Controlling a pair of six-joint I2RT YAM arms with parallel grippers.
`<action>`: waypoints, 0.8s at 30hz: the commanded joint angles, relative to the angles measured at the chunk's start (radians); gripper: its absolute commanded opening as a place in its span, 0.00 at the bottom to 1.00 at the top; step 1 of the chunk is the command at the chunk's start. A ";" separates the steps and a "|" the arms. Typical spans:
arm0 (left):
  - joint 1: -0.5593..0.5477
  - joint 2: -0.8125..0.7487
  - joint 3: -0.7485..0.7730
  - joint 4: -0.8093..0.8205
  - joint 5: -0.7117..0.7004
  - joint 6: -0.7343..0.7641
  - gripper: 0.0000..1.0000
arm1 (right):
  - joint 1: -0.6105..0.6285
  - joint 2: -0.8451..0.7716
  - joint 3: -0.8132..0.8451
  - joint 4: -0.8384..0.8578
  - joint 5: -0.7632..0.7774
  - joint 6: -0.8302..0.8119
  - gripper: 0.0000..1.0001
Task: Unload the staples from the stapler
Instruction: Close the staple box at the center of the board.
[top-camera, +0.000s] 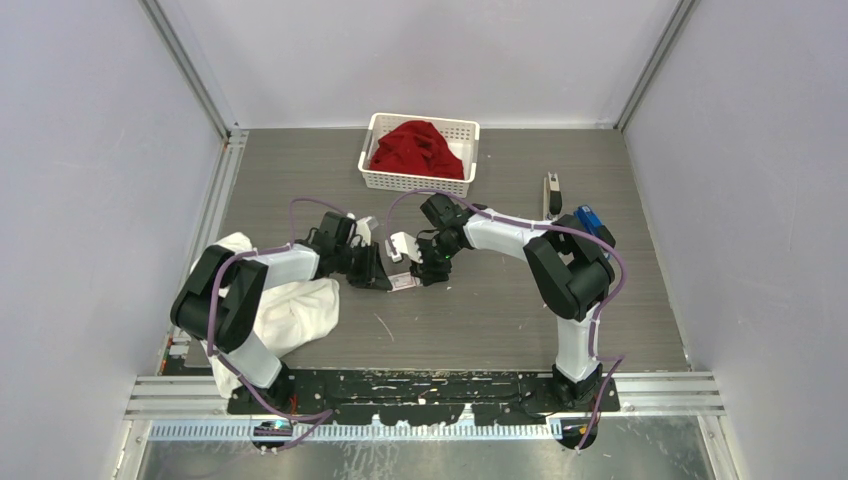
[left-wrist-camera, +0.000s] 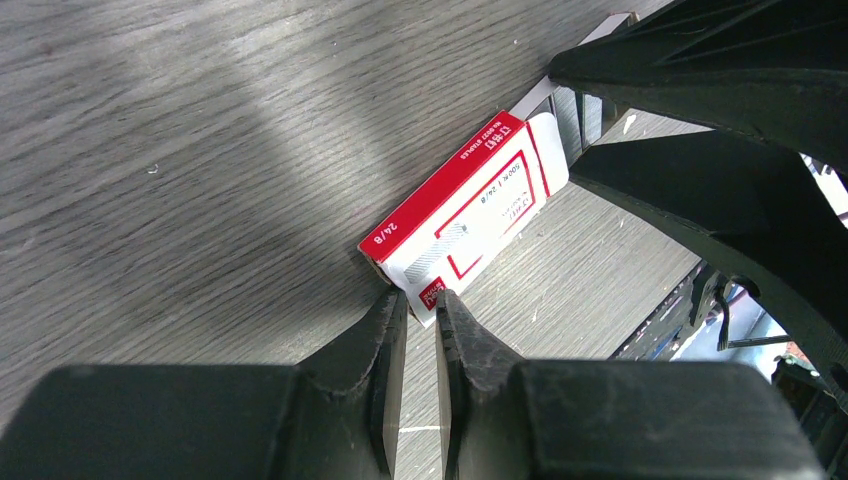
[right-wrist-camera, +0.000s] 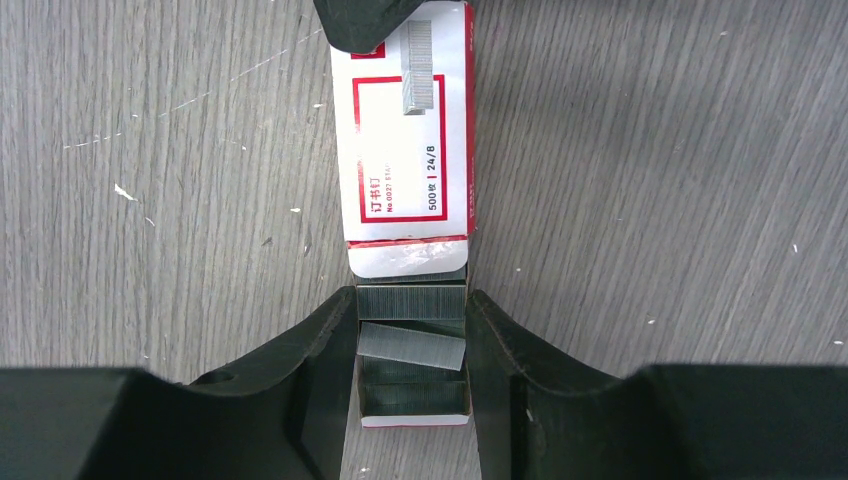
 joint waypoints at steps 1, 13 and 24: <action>-0.005 0.031 -0.005 -0.059 -0.017 0.030 0.19 | 0.010 0.043 -0.002 0.036 0.065 -0.010 0.37; -0.006 0.035 -0.003 -0.062 -0.012 0.033 0.19 | 0.019 0.056 0.012 0.032 0.078 -0.005 0.37; -0.006 0.043 0.000 -0.062 -0.003 0.034 0.19 | 0.014 0.066 0.020 0.037 0.090 0.037 0.37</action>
